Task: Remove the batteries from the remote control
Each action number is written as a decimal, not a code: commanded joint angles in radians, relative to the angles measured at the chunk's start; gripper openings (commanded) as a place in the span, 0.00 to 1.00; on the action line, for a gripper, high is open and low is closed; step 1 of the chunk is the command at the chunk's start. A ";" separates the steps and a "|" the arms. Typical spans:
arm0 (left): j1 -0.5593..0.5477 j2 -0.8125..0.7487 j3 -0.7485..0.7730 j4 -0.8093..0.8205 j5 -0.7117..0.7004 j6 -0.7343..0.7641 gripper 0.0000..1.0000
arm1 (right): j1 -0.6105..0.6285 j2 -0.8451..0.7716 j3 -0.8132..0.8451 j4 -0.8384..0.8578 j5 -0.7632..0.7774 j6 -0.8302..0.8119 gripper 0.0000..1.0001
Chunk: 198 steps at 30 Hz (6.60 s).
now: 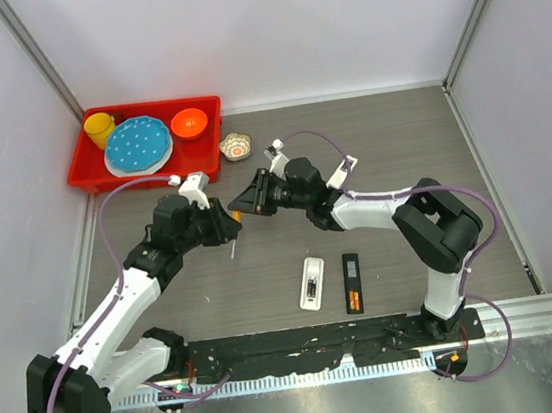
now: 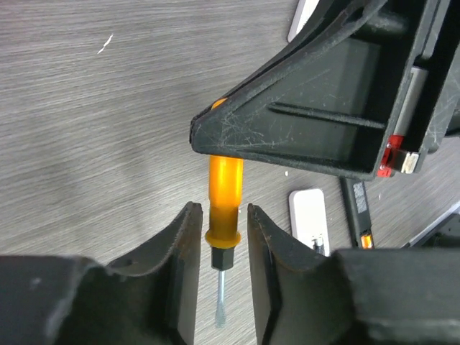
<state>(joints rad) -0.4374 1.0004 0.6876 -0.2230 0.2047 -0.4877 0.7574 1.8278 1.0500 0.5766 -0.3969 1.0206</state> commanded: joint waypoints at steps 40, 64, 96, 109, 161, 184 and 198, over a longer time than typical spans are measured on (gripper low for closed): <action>-0.001 -0.072 -0.057 0.424 0.533 -0.086 0.00 | 0.003 -0.564 -0.177 -0.093 0.168 -0.318 0.53; -0.003 -0.151 -0.069 0.375 0.512 -0.041 0.00 | -0.075 -0.472 -0.153 -0.040 -0.152 -0.177 0.59; -0.004 -0.134 -0.068 0.375 0.518 -0.035 0.47 | -0.064 -0.528 -0.191 -0.102 -0.076 -0.244 0.01; -0.052 -0.094 -0.095 0.172 0.251 -0.088 0.79 | -0.125 -0.736 -0.280 -0.503 0.477 -0.378 0.01; -0.888 0.451 -0.040 0.115 -0.611 -0.045 0.72 | -0.280 -0.825 -0.397 -0.584 0.417 -0.418 0.01; -0.755 0.552 -0.010 0.287 -0.395 0.136 0.27 | -0.290 -0.860 -0.406 -0.604 0.437 -0.442 0.01; -0.577 0.682 0.253 0.243 -0.211 0.348 0.28 | -0.313 -0.878 -0.409 -0.620 0.458 -0.452 0.01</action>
<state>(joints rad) -1.0367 1.6321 0.8486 0.0093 -0.0940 -0.2195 0.4545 0.9802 0.6376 -0.0635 0.0345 0.5884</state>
